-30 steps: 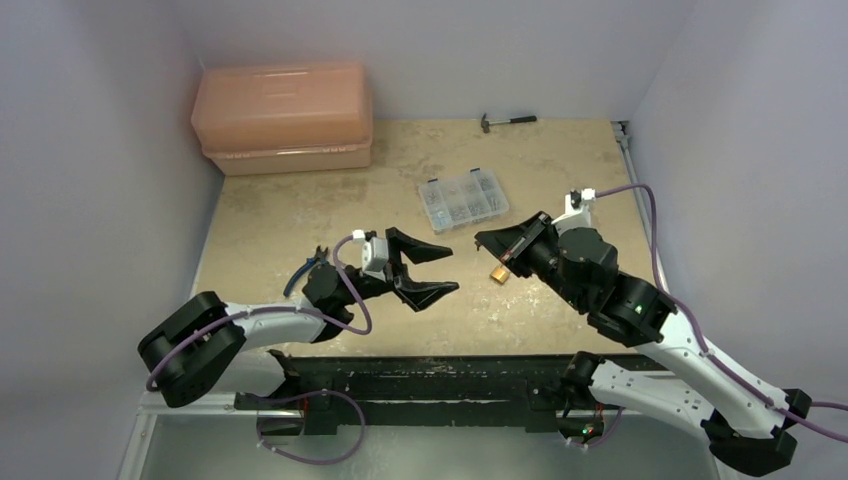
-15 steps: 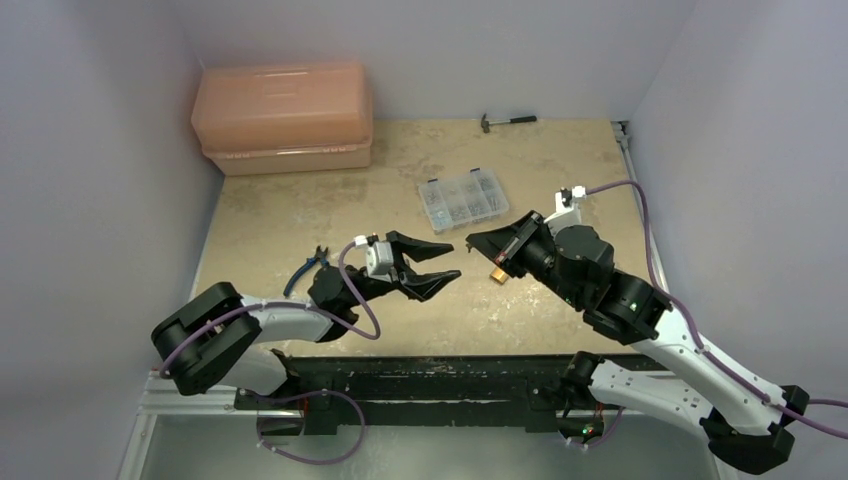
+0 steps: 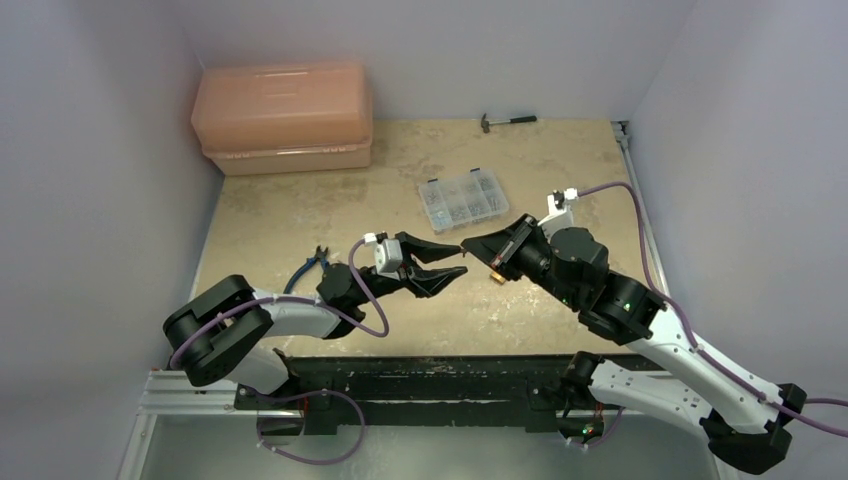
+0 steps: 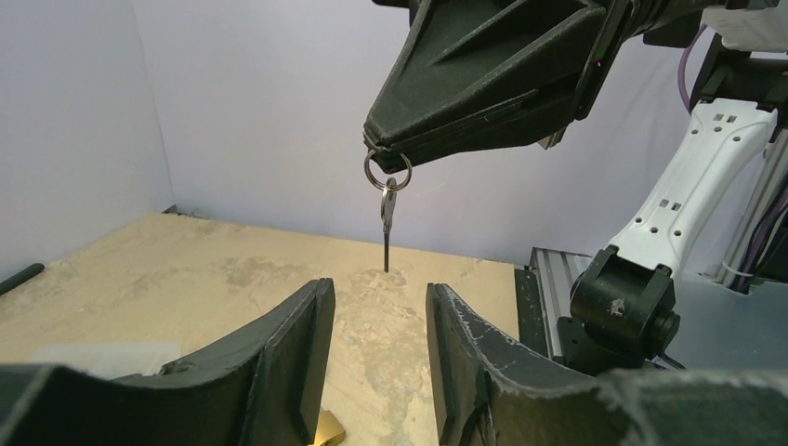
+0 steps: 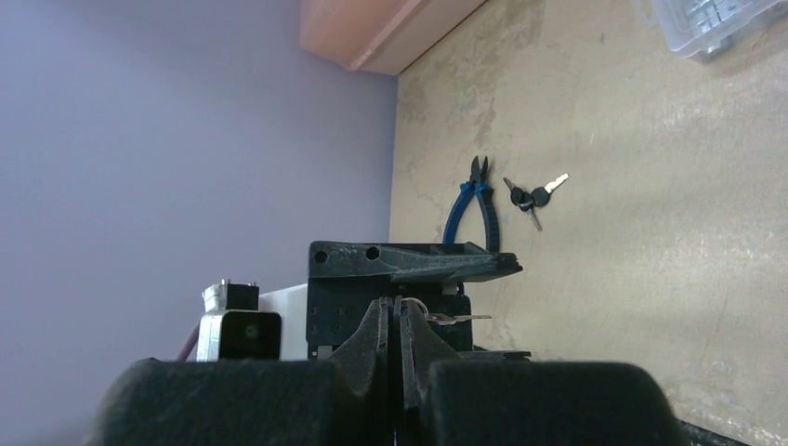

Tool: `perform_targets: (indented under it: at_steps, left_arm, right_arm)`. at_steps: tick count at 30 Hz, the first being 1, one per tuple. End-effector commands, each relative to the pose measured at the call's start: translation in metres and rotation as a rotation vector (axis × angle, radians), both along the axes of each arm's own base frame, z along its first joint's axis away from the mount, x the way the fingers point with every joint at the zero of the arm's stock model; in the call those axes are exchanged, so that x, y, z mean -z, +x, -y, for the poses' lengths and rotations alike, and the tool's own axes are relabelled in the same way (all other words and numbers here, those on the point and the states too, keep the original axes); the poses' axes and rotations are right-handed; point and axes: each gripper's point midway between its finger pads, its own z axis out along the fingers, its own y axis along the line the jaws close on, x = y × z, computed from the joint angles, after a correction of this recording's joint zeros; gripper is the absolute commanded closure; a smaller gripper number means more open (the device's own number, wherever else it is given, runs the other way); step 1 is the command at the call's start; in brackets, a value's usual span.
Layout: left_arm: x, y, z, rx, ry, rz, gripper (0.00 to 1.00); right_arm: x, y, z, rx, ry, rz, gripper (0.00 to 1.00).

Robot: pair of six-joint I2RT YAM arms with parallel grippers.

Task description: Unlock with the key

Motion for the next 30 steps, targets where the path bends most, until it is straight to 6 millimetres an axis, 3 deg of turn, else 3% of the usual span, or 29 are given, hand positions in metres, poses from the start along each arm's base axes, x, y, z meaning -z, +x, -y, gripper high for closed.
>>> perform_targets:
  at_steps: [1, 15, 20, 28, 30]
  left_arm:
    - [-0.040, -0.004, -0.005, -0.008, -0.125, 0.092, 0.56]
    - [-0.049, -0.003, -0.009, -0.022, -0.157, 0.092, 0.65]
    - [-0.048, -0.002, -0.008, -0.024, -0.155, 0.086, 0.77]
    - [-0.050, 0.000, -0.006, -0.021, -0.160, 0.066, 0.86]
    - [-0.052, -0.001, -0.006, -0.017, -0.162, 0.067, 0.94]
  right_arm:
    - [-0.012, 0.000, -0.005, -0.013, 0.049, 0.021, 1.00]
    - [-0.005, -0.002, -0.009, -0.031, 0.059, 0.009, 1.00]
    - [-0.003, -0.001, -0.009, -0.030, 0.057, 0.006, 1.00]
    - [0.002, -0.003, -0.010, -0.040, 0.055, 0.001, 1.00]
    - [0.002, -0.004, -0.010, -0.043, 0.055, -0.001, 1.00]
